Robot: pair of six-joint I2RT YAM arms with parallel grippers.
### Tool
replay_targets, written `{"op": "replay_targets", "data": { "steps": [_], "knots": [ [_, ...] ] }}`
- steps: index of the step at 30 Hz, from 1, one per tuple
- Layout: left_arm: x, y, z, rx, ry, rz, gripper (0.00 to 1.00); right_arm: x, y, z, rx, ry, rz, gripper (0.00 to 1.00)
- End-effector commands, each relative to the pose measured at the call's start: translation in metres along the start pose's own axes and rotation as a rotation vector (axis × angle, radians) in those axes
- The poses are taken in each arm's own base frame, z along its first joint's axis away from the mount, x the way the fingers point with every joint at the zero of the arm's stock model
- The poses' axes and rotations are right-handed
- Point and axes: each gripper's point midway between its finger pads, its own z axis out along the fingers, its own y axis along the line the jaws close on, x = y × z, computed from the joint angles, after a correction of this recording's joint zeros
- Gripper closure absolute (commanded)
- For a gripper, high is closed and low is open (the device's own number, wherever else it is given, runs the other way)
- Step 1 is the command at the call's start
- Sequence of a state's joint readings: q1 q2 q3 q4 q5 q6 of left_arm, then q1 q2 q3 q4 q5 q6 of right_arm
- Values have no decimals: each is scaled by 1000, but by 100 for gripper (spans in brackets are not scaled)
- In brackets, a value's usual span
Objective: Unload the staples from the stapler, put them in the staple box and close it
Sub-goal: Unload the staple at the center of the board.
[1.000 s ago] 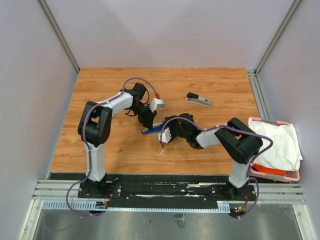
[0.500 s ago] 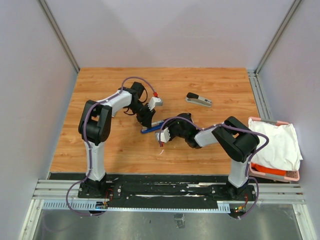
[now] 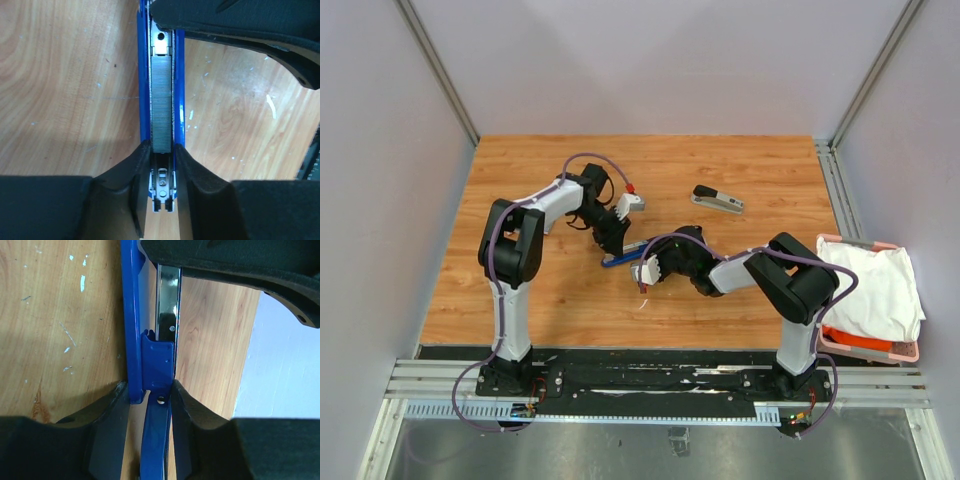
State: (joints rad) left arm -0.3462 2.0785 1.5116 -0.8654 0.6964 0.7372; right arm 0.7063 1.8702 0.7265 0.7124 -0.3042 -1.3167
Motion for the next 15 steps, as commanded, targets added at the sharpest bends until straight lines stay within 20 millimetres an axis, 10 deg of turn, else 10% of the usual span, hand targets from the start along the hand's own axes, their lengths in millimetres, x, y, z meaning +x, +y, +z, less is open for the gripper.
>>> {"op": "replay_targets", "data": {
  "steps": [1,15],
  "knots": [
    [1,-12,-2,76,-8,-40,65,12,31,-4,-99,42,67,75],
    [-12,-1,-29,-1,-58,-28,28,-1,22,-19,-117,13,95,78]
  ]
}}
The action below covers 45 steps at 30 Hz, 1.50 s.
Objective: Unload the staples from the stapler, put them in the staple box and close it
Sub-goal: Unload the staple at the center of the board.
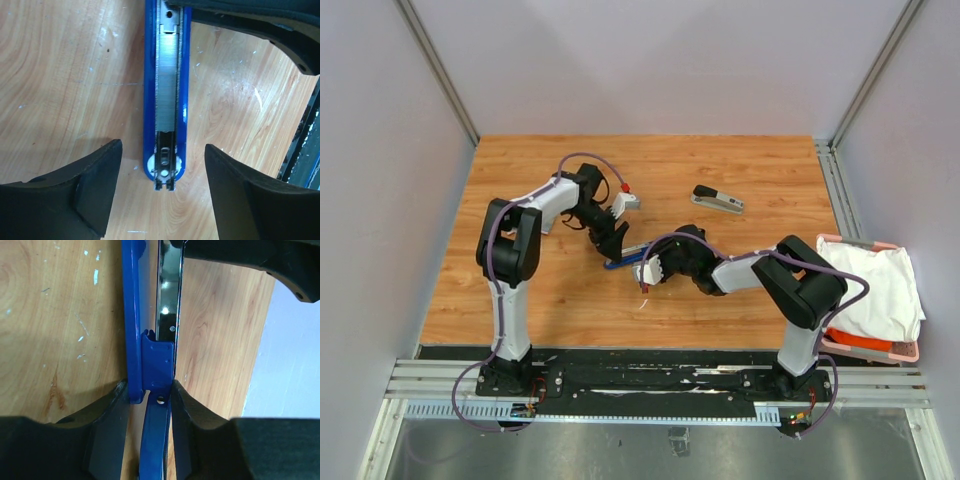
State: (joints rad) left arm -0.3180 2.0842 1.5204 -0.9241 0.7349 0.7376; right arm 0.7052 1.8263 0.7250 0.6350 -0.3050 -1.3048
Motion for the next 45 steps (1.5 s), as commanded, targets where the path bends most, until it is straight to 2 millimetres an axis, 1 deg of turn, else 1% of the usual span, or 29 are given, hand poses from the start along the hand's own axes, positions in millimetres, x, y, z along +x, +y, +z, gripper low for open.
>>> {"op": "replay_targets", "data": {
  "steps": [1,7,10,13,14,24,31,35,38,45],
  "knots": [
    [-22,4,-26,-61,-60,40,28,0,20,-12,-95,2,79,78],
    [-40,17,-57,-242,-126,106,26,-11,24,-22,-174,-22,123,80],
    [-47,16,-71,-321,-177,160,23,-14,26,-26,-210,-27,149,81],
    [-47,11,-78,-363,-219,202,22,-18,27,-30,-239,-29,185,81],
    [-44,9,-79,-366,-223,207,22,-18,29,-32,-256,-28,208,82],
    [-31,-8,-89,-355,-266,256,22,-34,18,-40,-351,-47,337,83],
    [-22,-14,-105,-376,-300,275,22,-39,16,-41,-422,-42,418,85],
    [-12,-17,-111,-382,-312,271,22,-42,18,-42,-497,-28,474,86],
    [-3,-20,-111,-386,-298,281,22,-44,23,-42,-551,-15,510,87],
    [12,-27,-106,-393,-275,311,22,-50,27,-43,-670,8,633,88]
  ]
}}
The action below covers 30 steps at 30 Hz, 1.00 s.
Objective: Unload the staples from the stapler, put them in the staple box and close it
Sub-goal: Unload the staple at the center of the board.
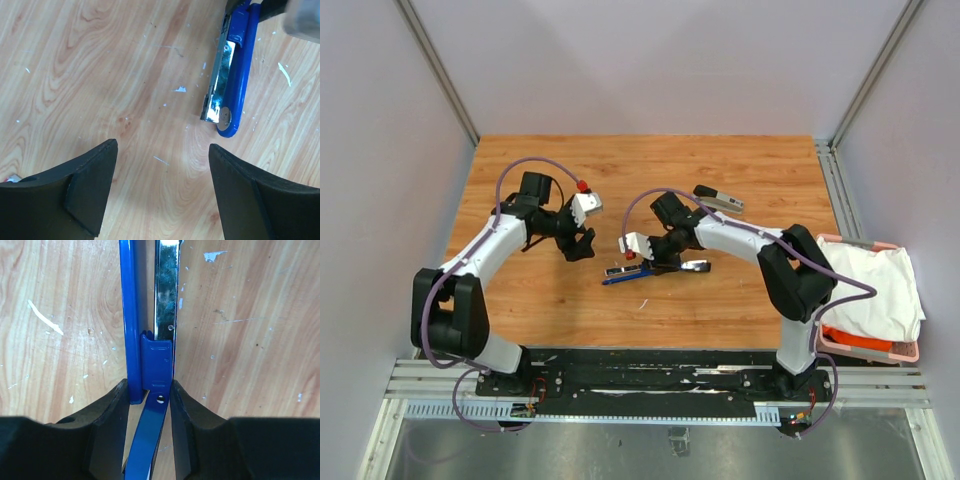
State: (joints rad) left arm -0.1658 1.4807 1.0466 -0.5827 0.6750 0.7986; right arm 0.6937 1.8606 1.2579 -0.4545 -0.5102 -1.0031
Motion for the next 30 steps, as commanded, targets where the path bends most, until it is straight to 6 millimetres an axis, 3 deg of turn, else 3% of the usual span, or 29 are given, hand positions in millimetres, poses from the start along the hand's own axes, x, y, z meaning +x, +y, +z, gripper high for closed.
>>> {"op": "replay_targets", "data": {
  "steps": [1,9,21,30],
  "knots": [
    [-2,-6,-8,-7,-22,57,22,-8,9,-8,-107,-20,131,88],
    [5,-14,-12,-18,-20,83,22,-9,1,-12,-221,-14,377,91],
    [9,-16,-12,-8,-27,84,22,-25,4,-25,-473,-125,685,96],
    [13,-17,-12,-8,-30,79,22,-29,-14,-30,-520,-207,847,98]
  ]
}}
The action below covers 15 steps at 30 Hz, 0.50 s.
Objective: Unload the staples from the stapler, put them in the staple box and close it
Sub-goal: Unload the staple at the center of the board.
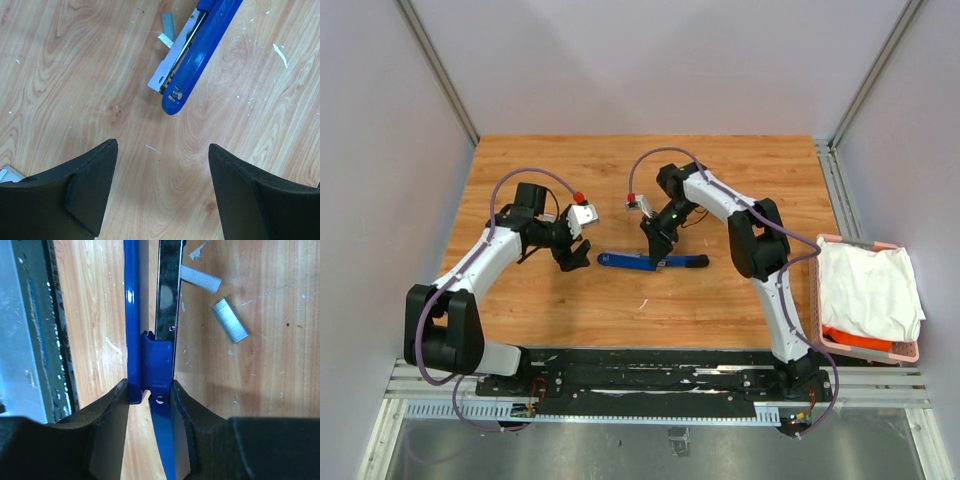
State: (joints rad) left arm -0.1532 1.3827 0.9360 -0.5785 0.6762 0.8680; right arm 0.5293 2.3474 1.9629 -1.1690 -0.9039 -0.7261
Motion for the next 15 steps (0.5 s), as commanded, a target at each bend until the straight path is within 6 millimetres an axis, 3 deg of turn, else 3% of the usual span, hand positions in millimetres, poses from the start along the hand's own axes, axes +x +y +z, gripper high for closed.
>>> {"op": "replay_targets", "data": {
  "steps": [1,7,15],
  "knots": [
    [-5,1,-3,-6,-33,22,22,-17,18,-17,-105,-104,134,98],
    [-4,1,-3,-2,-37,18,23,-26,6,-32,-121,-180,207,99],
    [-1,-2,1,20,-33,8,22,-30,4,-35,-170,-230,282,99]
  ]
}}
